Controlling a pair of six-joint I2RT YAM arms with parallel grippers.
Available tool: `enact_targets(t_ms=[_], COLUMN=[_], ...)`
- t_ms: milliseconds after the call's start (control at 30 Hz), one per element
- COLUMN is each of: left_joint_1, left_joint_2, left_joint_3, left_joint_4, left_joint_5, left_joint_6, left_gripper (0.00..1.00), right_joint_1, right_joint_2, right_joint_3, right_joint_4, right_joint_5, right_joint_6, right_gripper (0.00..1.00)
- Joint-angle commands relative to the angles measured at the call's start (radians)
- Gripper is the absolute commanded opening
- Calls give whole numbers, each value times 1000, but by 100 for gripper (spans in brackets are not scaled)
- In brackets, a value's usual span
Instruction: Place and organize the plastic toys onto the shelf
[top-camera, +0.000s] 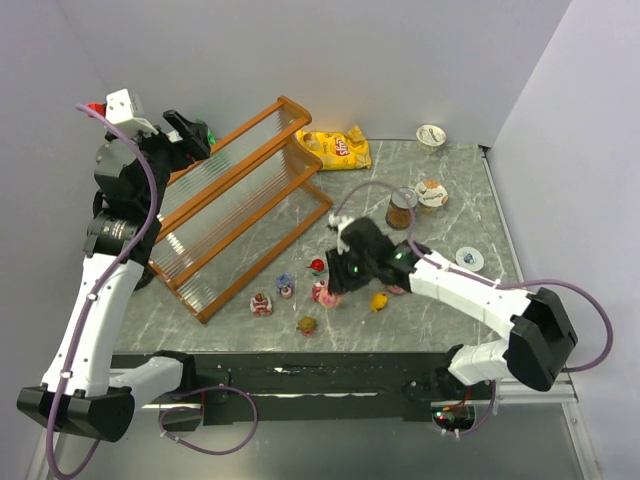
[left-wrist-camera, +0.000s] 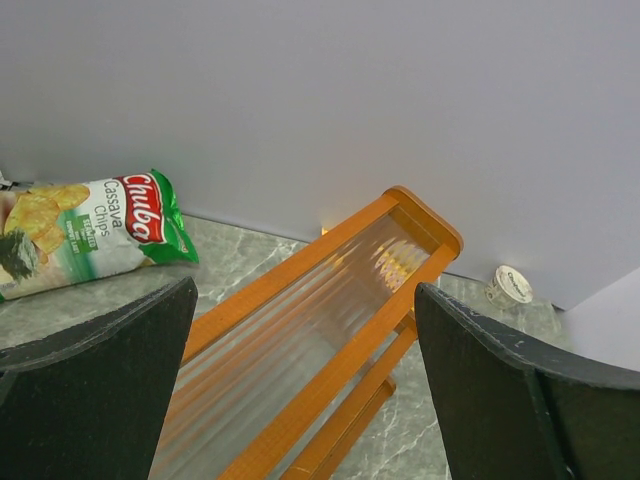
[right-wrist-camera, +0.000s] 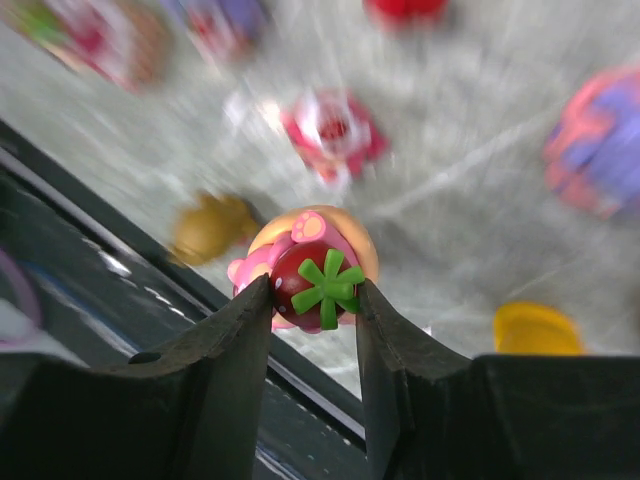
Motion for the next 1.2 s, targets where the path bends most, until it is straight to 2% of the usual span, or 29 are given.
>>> enact_targets(t_ms=[0,100,200,467,800,1167], left_joint_1=[-3,-3,-3,-3,-3,-8], left_joint_2=[-6,-17,-27,-50,-47,-15], left_joint_3=[23,28,34,34,40,77], left_joint_4=[2,-9,-17,-55,-101,-121], left_joint_5=[-6,-29,-49,-38,-46,-69], left_joint_6=[28,42,48,31,45,86], left_gripper=[96,96,96,96,96,96], right_joint_1=[-65,-105,-117,-154,-186,-200], right_joint_2=[-49,-10,106,387,598,700], right_joint_3=[163,248,337,559,621,627], right_joint_4=[-22,-6,42,237,464,632], right_joint_5=[-64,-99,-84,36,-12,37], right_joint_6=[-51,-60,-78,-59,-14,39], right_gripper=[0,0,0,0,0,0])
